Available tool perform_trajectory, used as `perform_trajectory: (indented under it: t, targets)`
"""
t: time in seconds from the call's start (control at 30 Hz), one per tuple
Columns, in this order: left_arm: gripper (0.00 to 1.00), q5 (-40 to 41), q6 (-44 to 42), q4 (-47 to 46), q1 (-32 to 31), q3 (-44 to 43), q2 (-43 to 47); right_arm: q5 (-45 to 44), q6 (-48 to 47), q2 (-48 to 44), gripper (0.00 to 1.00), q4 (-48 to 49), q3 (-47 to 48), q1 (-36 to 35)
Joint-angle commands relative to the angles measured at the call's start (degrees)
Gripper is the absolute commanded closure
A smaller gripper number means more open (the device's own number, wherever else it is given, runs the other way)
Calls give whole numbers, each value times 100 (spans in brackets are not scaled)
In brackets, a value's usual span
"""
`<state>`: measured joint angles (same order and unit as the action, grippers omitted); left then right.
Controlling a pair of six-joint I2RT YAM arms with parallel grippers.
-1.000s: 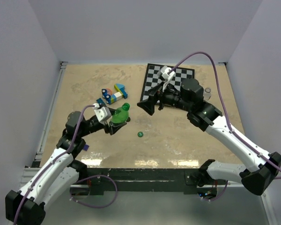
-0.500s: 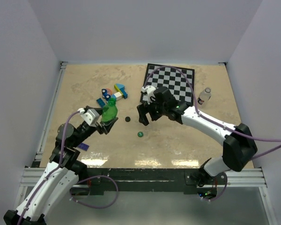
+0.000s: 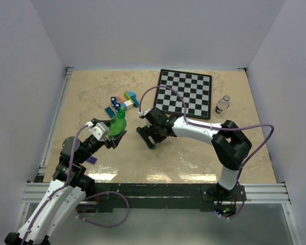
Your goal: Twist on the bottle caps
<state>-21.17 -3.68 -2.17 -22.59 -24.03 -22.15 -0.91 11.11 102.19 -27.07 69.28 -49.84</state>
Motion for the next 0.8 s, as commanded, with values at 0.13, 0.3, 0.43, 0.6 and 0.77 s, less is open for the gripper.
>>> perform_trajectory:
  t: [0.13, 0.3, 0.43, 0.6, 0.77]
  targets:
    - [100, 200, -80, -231, -9, 180, 62, -595, 418, 494, 19, -518, 780, -394]
    - [100, 333, -133, -196, -9, 215, 185, -718, 558, 705, 33, -747, 956, -526]
    - [100, 333, -133, -196, -9, 215, 167, -806, 602, 793, 43, -844, 1026, -553]
    - [100, 324, -159, -196, -17, 224, 167, -876, 559, 890, 46, -923, 1097, -588]
    - [100, 289, -168, -196, -17, 232, 167, -885, 558, 934, 50, -923, 1141, -605]
